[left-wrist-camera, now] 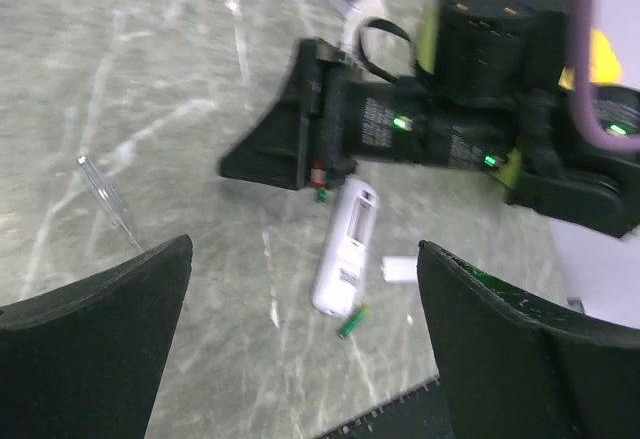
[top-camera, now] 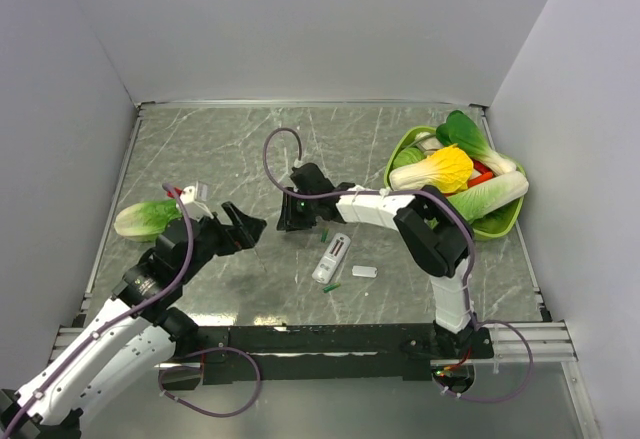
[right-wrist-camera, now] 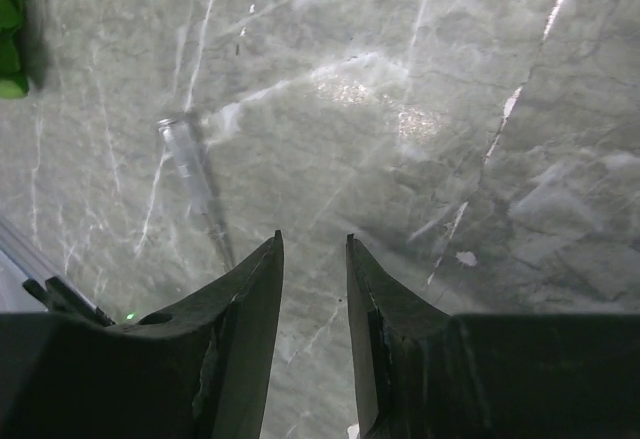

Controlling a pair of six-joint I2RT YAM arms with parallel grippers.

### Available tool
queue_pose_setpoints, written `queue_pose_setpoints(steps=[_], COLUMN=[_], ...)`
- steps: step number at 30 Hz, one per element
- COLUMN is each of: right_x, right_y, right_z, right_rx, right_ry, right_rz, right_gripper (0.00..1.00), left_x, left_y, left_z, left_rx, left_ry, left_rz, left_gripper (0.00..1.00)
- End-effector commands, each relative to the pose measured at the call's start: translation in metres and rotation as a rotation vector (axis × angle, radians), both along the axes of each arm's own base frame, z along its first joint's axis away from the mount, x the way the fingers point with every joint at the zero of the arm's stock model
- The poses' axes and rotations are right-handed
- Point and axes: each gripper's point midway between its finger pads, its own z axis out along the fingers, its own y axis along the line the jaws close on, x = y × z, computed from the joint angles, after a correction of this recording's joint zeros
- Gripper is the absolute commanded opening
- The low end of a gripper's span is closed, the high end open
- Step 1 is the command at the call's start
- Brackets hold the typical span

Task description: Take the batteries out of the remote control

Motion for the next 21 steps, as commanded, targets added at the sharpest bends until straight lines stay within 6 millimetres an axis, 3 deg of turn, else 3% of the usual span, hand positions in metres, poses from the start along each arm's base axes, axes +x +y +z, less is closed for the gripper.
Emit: queue_pose_setpoints(steps=[1, 6, 7, 11, 12, 13, 15, 17, 18, 20, 21], right_x=[0.018, 0.012, 0.011, 0.001, -0.002, -0.006, -0.009, -0.015, -0.016, -0.021, -0.024], right_y=[0.003, -0.005, -0.007, -0.026, -0.03, -0.037, -0.046, -0.057, -0.061, -0.068, -0.072], right_z=[0.021, 0.04, 0.053, 0.067, 0.081, 0.078, 0.096, 0.099, 0.115, 0.121, 0.133], right_rx=[-0.001, 0.03, 0.048, 0.039, 0.056, 0.042, 0.053, 0.042, 0.06, 0.06, 0.078], right_ry=[-0.05, -0.105, -0.128, -0.191, -0.218, -0.225, -0.27, -0.295, -0.331, -0.355, -0.378], right_rz=[-0.026, -0.011, -0.009, -0.005, -0.004, -0.001, -0.01, -0.01, -0.021, -0.017, -0.018], right_gripper=[0.4, 0.42, 0.42, 0.44, 0.45, 0.45, 0.45, 0.46, 0.46, 0.47, 0.47], left_x=[0.01, 0.017, 0.015, 0.012, 0.011, 0.009, 0.007, 0.005, 0.005, 0.01, 0.011], left_y=[0.028, 0.057, 0.061, 0.084, 0.088, 0.094, 0.096, 0.093, 0.09, 0.078, 0.075], left_z=[-0.023, -0.041, -0.046, -0.057, -0.062, -0.069, -0.079, -0.092, -0.094, -0.097, -0.1], left_rx=[0.005, 0.084, 0.08, 0.065, 0.068, 0.052, 0.037, 0.007, -0.014, -0.04, -0.038], left_ry=[0.114, 0.211, 0.238, 0.284, 0.294, 0.312, 0.34, 0.386, 0.398, 0.406, 0.417], left_rz=[0.227, 0.43, 0.47, 0.64, 0.665, 0.719, 0.756, 0.777, 0.78, 0.736, 0.726], left_gripper=[0.97, 0.97, 0.96, 0.97, 0.97, 0.97, 0.97, 0.97, 0.97, 0.97, 0.97])
